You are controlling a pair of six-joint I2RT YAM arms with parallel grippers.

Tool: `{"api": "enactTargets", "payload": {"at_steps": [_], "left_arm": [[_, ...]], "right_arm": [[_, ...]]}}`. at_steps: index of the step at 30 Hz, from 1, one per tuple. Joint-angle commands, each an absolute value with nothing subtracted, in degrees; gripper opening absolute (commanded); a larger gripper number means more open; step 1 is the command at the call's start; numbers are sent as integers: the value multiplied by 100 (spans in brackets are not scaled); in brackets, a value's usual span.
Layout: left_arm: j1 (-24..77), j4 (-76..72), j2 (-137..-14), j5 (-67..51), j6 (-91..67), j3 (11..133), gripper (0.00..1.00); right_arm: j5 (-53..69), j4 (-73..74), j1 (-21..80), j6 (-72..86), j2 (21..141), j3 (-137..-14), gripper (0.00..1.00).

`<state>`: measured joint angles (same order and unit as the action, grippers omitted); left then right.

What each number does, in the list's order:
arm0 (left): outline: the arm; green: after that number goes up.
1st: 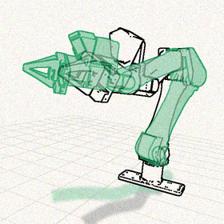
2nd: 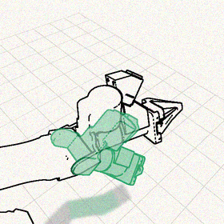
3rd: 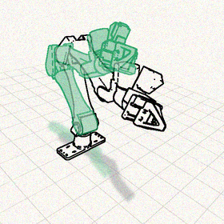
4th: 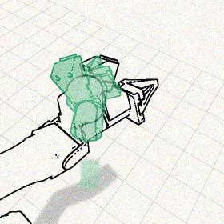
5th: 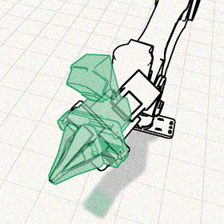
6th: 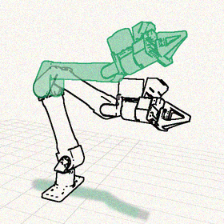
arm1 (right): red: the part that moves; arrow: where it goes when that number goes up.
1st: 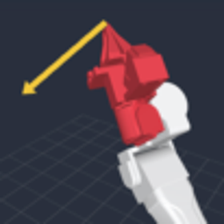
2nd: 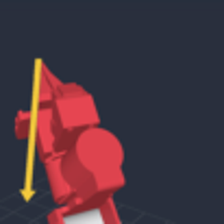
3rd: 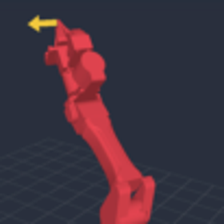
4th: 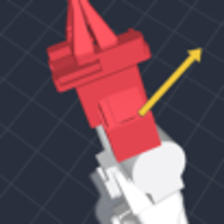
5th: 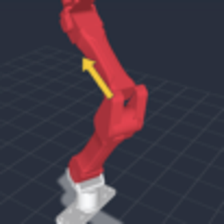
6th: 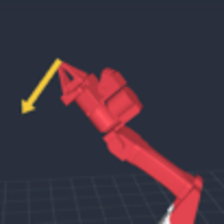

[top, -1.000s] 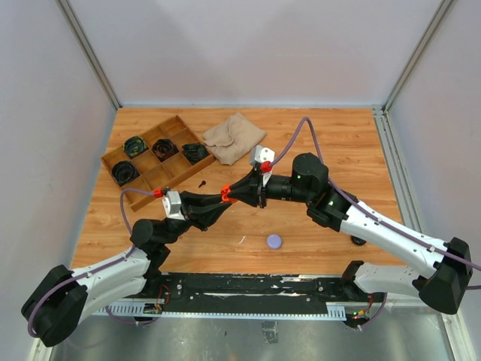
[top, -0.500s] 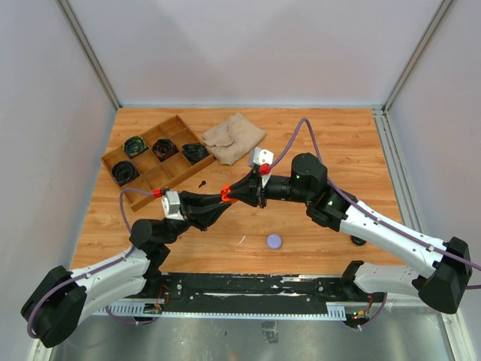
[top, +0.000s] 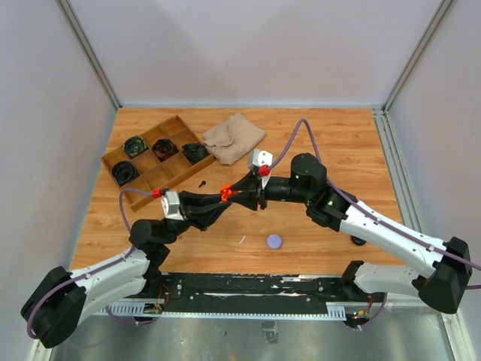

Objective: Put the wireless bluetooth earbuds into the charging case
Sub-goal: Place the earbud in the charging case.

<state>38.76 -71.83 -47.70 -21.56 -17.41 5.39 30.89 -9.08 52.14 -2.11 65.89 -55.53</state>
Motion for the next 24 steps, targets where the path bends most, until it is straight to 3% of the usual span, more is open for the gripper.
{"api": "enactTargets", "payload": {"at_steps": [1,15,24], "left_arm": [[3876,-7401,-4782,-2197,-1699,668,0],[3877,-7365,-4931,-2463,-1661,720,0],[3876,-7251,-4955,-2391,-1653,736,0]], "right_arm": [[3242,-920,5300,-308,6577,-5634,34],[3790,-632,5304,-366,6843,-5912,33],[4116,-576,5300,-386,6873,-6009,38]]}}
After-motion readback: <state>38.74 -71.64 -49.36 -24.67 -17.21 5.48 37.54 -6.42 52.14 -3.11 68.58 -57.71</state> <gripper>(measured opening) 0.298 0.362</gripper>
